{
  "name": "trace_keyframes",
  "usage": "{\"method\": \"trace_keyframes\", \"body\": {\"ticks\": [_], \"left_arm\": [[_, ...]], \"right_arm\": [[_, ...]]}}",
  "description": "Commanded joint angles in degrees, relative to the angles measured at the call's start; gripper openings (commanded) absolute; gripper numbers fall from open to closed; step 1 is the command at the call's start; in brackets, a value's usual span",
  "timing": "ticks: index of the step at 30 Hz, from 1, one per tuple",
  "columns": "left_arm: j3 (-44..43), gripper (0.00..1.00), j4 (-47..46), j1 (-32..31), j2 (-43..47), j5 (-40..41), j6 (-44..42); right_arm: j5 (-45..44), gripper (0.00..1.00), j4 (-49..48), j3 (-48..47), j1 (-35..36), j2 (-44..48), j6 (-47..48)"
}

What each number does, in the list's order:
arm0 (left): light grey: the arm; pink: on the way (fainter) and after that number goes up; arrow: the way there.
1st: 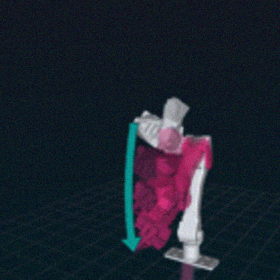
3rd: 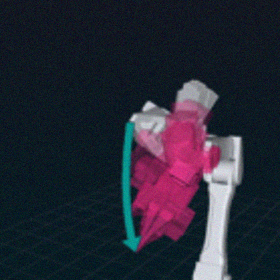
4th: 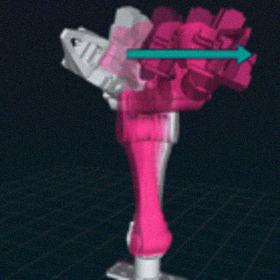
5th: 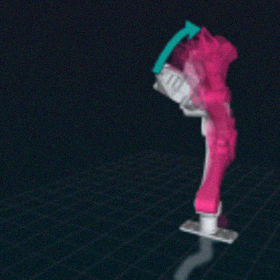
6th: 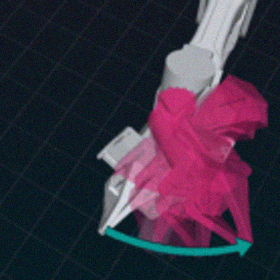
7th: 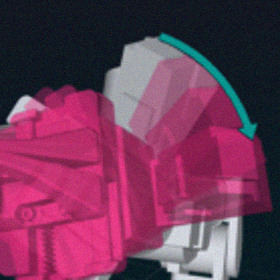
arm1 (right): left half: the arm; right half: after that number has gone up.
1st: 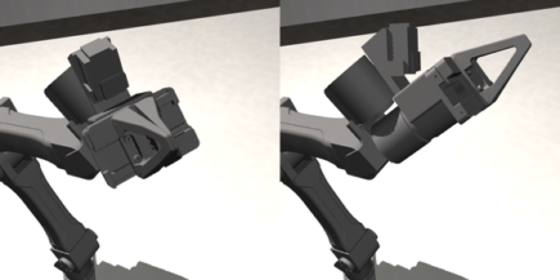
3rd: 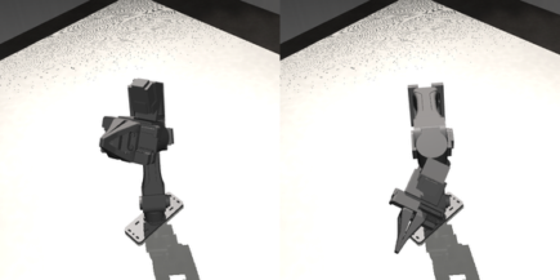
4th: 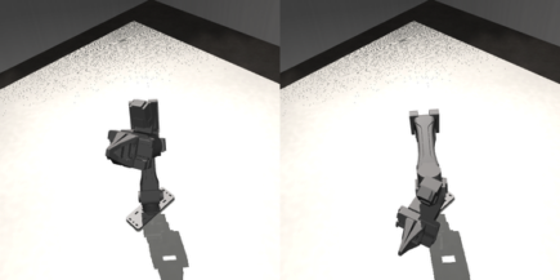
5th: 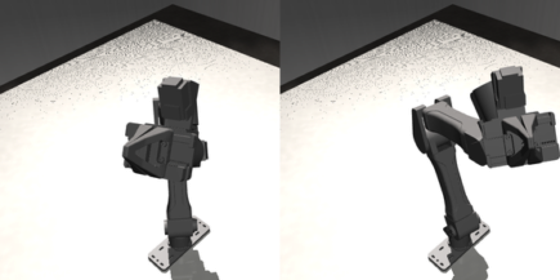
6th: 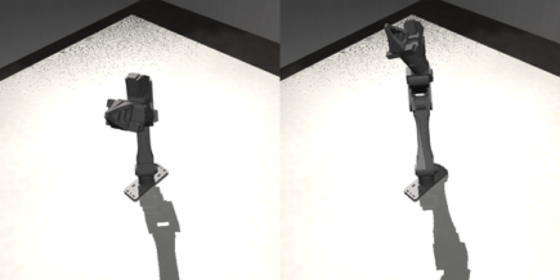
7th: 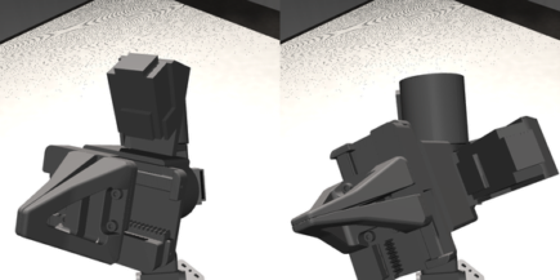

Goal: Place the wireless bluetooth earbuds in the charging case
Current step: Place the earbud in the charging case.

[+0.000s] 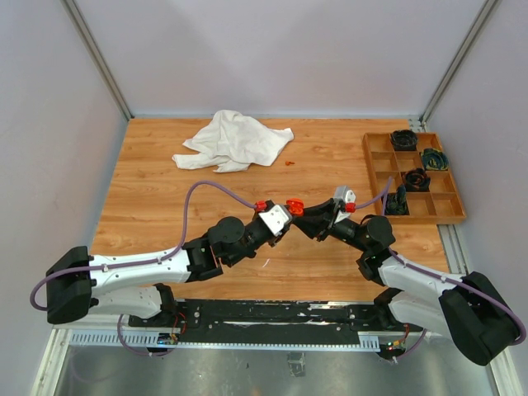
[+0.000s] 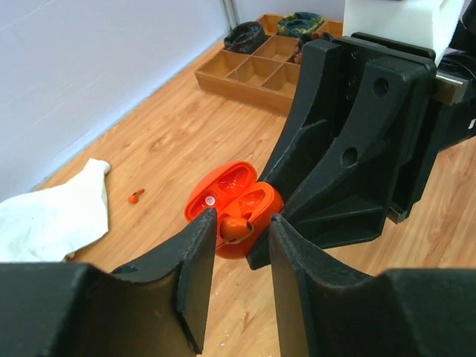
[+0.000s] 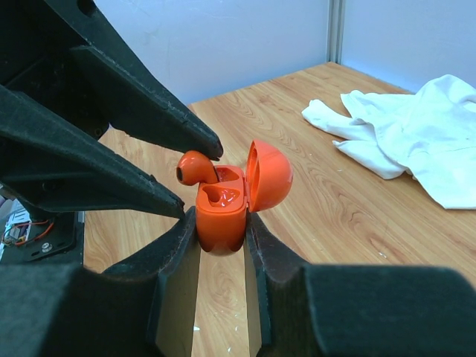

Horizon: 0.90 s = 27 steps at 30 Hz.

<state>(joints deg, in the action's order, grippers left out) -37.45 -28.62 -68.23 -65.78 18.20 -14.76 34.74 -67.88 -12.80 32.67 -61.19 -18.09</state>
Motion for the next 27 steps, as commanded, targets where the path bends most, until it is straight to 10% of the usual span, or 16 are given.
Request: {"method": "trace_keyframes", "body": {"ticks": [1, 13, 27], "left_arm": [[-0.7, 0.43, 0.4, -0.6, 1.7, 0.9, 2.2], [-6.0, 0.77, 9.9, -0.6, 5.1, 9.7, 18.4], [-11.4, 0.84, 18.7, 0.1, 0.1, 14.5, 25.3]], "right_arm": [[0.4, 0.01, -2.7, -1.5, -0.7, 0.6, 0.0], [-0.4, 0.01, -0.4, -1.7, -0.7, 1.7, 1.3], [-1.0, 0.01, 1.5, -1.6, -0.7, 3.4, 2.2]]}}
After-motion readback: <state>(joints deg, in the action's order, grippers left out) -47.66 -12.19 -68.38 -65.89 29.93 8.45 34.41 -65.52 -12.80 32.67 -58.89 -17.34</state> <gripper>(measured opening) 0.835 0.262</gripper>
